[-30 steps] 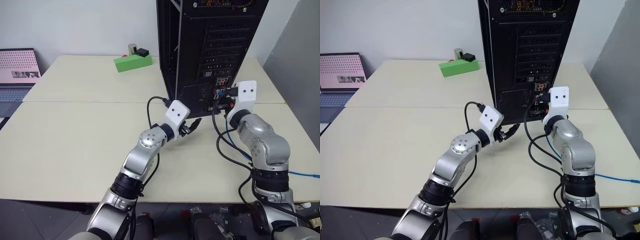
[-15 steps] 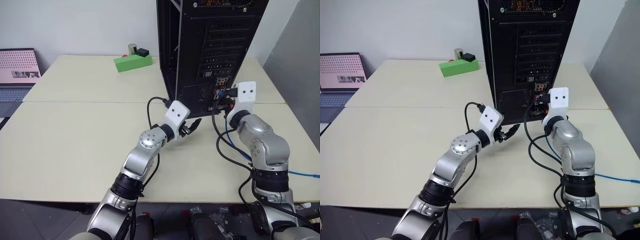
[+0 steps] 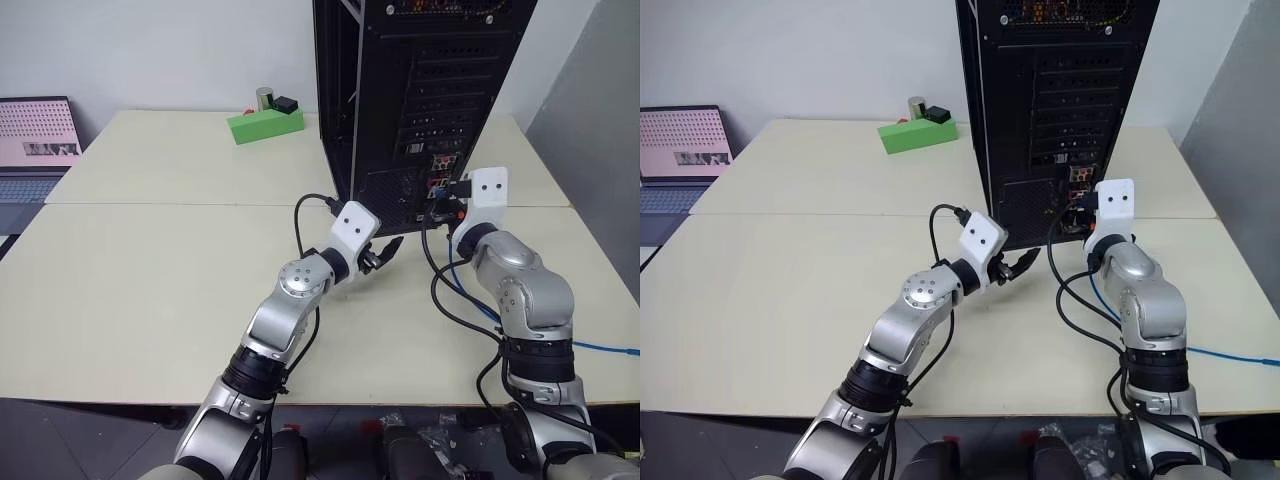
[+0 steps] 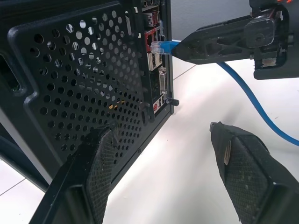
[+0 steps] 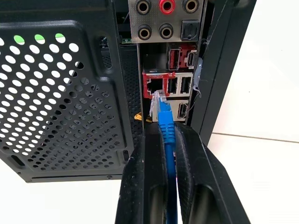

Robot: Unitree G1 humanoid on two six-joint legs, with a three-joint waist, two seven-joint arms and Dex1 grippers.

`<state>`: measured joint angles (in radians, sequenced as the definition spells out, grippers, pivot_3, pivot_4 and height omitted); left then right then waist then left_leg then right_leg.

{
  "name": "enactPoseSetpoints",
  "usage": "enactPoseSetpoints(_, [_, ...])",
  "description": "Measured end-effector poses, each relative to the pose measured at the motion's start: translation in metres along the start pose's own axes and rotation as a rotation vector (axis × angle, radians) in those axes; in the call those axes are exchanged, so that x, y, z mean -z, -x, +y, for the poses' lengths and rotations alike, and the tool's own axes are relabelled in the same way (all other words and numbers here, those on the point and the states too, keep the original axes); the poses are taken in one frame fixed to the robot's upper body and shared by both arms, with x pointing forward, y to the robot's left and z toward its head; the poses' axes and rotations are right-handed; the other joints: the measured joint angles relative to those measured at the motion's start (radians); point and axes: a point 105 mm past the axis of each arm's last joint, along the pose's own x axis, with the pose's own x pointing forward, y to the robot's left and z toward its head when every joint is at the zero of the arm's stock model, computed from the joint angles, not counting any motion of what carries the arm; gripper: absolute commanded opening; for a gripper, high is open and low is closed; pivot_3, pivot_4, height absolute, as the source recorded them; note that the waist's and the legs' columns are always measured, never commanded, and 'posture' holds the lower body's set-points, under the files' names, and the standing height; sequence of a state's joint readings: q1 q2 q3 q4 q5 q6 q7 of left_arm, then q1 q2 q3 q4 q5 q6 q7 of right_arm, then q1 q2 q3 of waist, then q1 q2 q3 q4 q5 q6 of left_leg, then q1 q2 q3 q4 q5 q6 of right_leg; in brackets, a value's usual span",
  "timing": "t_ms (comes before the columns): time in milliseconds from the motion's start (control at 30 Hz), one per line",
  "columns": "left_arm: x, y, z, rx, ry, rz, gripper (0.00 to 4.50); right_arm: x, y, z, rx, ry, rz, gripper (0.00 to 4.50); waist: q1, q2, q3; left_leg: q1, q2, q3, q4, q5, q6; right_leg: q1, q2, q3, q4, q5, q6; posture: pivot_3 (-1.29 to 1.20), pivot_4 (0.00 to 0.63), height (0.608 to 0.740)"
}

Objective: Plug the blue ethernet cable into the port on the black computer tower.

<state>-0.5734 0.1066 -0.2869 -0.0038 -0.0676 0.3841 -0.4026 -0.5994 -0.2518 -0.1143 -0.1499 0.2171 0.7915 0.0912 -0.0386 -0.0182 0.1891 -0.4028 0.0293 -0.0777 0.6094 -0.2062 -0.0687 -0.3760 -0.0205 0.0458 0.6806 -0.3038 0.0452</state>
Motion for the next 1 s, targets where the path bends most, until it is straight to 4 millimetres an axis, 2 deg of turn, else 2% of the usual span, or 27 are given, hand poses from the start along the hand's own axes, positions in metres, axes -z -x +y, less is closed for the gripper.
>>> enactPoseSetpoints(433, [0.0,0.0,0.0,0.001,-0.001,-0.002,3.33,-0.007,0.002,0.001,-0.02,0.028,-0.012,0.0,0.0,0.0,0.0,0.0,0.0,0.0,0.0,0.0,0.0,0.0,0.0,0.0,0.0,0.0,0.0,0.0,0.15,0.74])
enactPoseSetpoints(733, [0.007,0.005,0.001,0.003,0.004,0.017,3.33,-0.004,0.015,0.0,-0.035,0.036,0.004,0.0,0.004,0.0,0.0,-0.001,0.0,0.0,0.0,0.0,0.0,-0.001,0.0,0.0,0.0,0.0,0.0,0.0,0.15,0.74])
enactPoseSetpoints(867, [0.0,0.01,0.006,0.0,-0.008,-0.005,3.33,-0.01,0.02,0.008,-0.057,0.009,-0.01,0.0,0.003,0.0,0.0,-0.001,0.0,0.0,-0.001,0.0,0.0,-0.001,0.0,0.0,0.0,0.0,0.0,0.0,0.15,0.74])
enactPoseSetpoints(1000, [-0.005,0.011,0.003,0.017,-0.014,-0.024,3.33,-0.007,0.02,0.014,-0.065,-0.019,0.009,0.0,0.006,0.0,0.0,-0.002,0.0,0.0,0.0,0.0,0.0,-0.002,0.0,0.0,0.0,0.0,0.0,0.0,0.15,0.74])
